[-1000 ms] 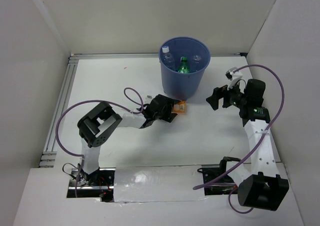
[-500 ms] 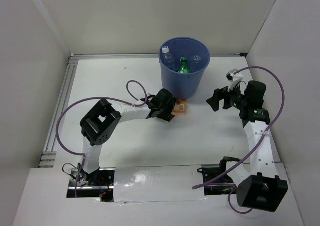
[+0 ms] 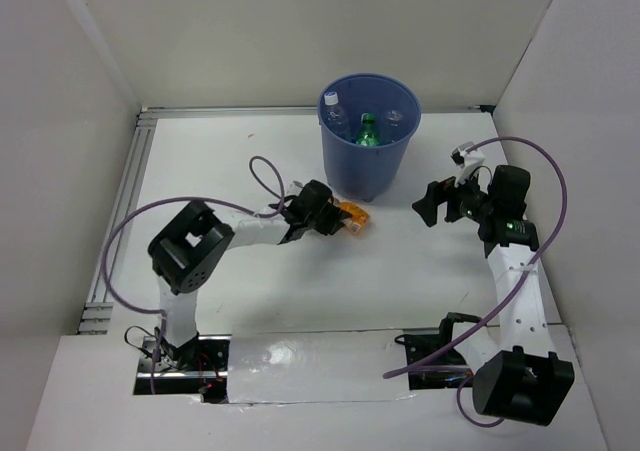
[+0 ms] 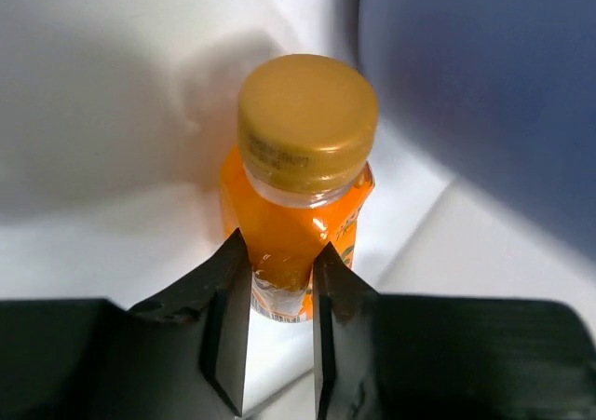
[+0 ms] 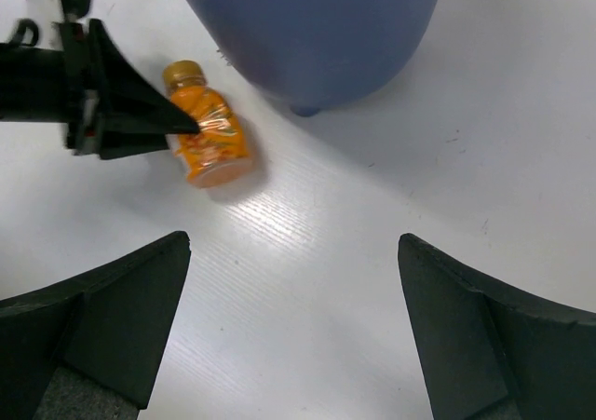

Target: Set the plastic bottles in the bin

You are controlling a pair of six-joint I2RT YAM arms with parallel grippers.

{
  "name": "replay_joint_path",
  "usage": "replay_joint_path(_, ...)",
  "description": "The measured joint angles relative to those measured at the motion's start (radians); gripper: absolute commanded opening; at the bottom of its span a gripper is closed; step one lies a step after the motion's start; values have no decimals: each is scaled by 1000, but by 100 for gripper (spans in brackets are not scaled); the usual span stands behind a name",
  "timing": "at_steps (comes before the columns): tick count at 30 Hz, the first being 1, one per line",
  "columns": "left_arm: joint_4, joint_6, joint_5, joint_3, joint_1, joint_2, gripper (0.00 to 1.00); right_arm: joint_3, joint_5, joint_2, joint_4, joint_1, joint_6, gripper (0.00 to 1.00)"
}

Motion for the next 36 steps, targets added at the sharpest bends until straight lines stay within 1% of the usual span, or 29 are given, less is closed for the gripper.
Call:
replay_joint_path(1, 11, 64, 8, -43, 0, -39, 0, -2, -6, -2, -2, -2, -6, 99)
replay_joint_path(2, 12, 128, 10, -90, -2, -88, 0, -4, -14, -4, -5, -5, -13, 95)
replay_joint_path(3, 5, 209, 13, -134, -7, -142, 0, -11, -35, -8, -8, -10, -27, 89)
replay_joint_path(4, -2, 270, 13, -164, -14, -187, 0, -11, -36, -8, -9, -10, -29, 89)
replay_joint_path(5, -2, 352, 14, -196, -31, -248, 0, -20, -48, -11, -8, -12, -39, 83)
replay_joint_path(6, -1, 420, 17, -228, -45, -311, 0, -31, -61, -13, -8, -14, -53, 61)
replay_joint_path(8, 1, 587, 27, -283, -88, -484, 0, -56, -94, -14, -15, -19, -82, 31)
replay_joint_path(9, 12, 649, 36, -289, -106, -555, 0, -69, -108, -13, -20, -20, -95, 9)
replay_joint_path(10, 35, 721, 47, -285, -121, -618, 0, -77, -118, -11, -27, -23, -108, 4)
replay_joint_path(11, 55, 783, 53, -268, -130, -665, 0, -84, -128, -7, -33, -23, -111, 1)
replay_joint_path(12, 68, 845, 57, -233, -131, -692, 0, -88, -134, -4, -40, -24, -116, 1)
replay_joint_path(14, 89, 947, 60, -139, -122, -695, 0, -92, -146, 1, -47, -24, -134, 1)
replay_joint_path(16, 116, 1026, 63, -33, -101, -658, 0, -92, -151, 2, -54, -25, -156, 5)
replay_joint_path(17, 127, 1054, 61, 20, -88, -630, 0, -92, -152, 2, -56, -24, -167, 23)
replay_joint_path(19, 146, 1088, 46, 133, -58, -547, 0, -92, -151, 2, -63, -24, -183, 37)
replay_joint_path(20, 156, 1104, 35, 182, -43, -498, 0, -92, -152, 2, -67, -24, -194, 45)
replay_joint_path(21, 158, 1113, 21, 238, -28, -446, 0, -92, -151, 2, -71, -24, -202, 62)
replay_joint_path(23, 138, 1132, -10, 367, -5, -322, 0, -92, -150, 0, -80, -24, -214, 72)
replay_joint_path(24, 106, 1135, -29, 442, 6, -254, 6, -92, -147, -2, -82, -24, -222, 80)
replay_joint_path(25, 74, 1137, -43, 524, 17, -185, 36, -92, -142, -4, -85, -24, -224, 95)
replay_joint_path(26, 18, 1134, -48, 612, 31, -117, 51, -92, -132, -6, -87, -24, -226, 100)
replay_joint_path(27, -32, 1138, -49, 692, 40, -53, 67, -92, -121, -9, -89, -24, -226, 100)
replay_joint_path(28, -80, 1141, -51, 750, 48, -9, 92, -92, -113, -11, -90, -24, -231, 100)
replay_joint_path(29, -128, 1146, -49, 802, 56, 32, 100, -92, -101, -14, -92, -24, -232, 100)
replay_joint_path(30, -157, 1144, -50, 823, 63, 51, 100, -92, -93, -17, -94, -24, -232, 100)
replay_joint_path(32, -191, 1164, -53, 813, 76, 53, 100, -92, -76, -22, -95, -24, -227, 100)
replay_joint_path(36, -199, 1234, -24, 755, 79, -19, 100, -92, -5, -24, -87, -24, -157, 100)
